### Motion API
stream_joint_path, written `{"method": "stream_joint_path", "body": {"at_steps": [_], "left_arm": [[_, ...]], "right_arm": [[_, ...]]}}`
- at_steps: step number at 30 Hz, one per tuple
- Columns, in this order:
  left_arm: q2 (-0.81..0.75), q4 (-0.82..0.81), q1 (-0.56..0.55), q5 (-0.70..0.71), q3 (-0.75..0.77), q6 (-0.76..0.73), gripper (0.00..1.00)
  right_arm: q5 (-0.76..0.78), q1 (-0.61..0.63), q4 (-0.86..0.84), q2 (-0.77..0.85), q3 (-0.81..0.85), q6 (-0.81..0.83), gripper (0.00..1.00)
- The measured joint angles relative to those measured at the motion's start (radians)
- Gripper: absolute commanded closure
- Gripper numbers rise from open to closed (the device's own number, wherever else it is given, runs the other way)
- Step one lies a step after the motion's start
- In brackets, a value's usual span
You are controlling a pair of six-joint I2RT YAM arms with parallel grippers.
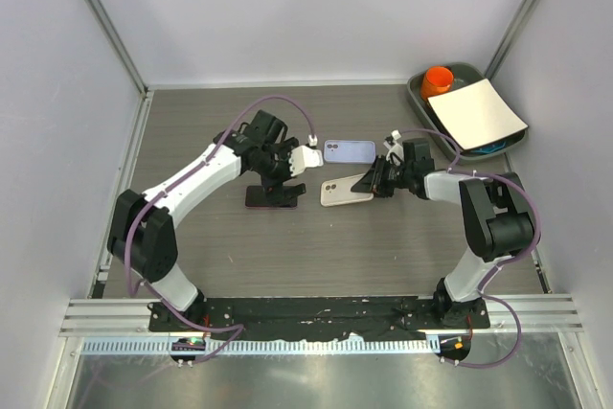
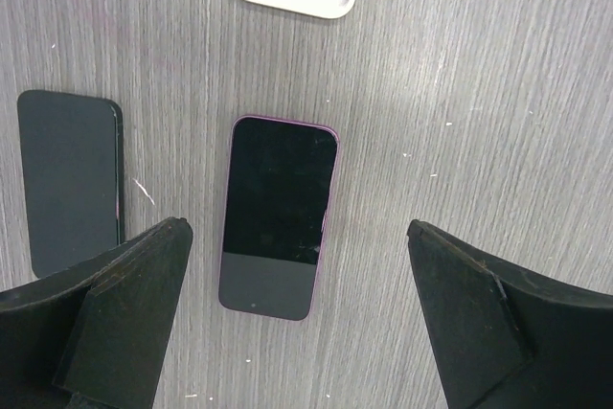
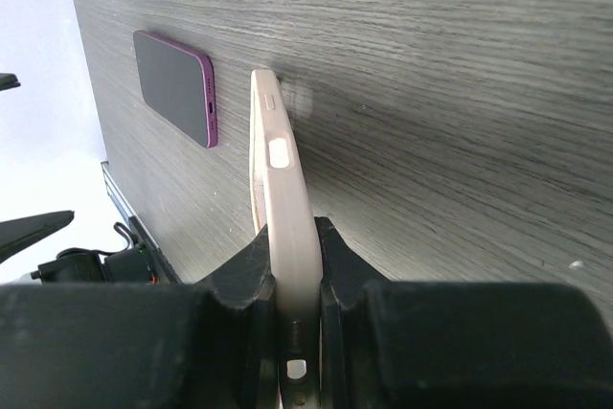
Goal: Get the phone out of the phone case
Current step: Place the phone case at the center of the board.
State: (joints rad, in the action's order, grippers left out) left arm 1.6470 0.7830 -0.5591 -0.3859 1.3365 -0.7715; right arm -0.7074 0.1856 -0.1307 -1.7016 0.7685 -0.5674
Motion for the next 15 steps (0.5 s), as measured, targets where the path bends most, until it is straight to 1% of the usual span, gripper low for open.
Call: {"method": "stream_joint_path", "body": {"at_steps": [4,15], "left_arm": [[-0.026,-0.009,-0.004,-0.010,-0.016,0.010,0.00],[-0.027,-0.024,-0.005,-0.021,-0.029,0.017,0.00]], "right_arm": [[0.006,0.002,0.016,0.000,0.007,0.010,0.99],[0.034,0.003,0.058,0.000,0.023,0.037,0.97]]}}
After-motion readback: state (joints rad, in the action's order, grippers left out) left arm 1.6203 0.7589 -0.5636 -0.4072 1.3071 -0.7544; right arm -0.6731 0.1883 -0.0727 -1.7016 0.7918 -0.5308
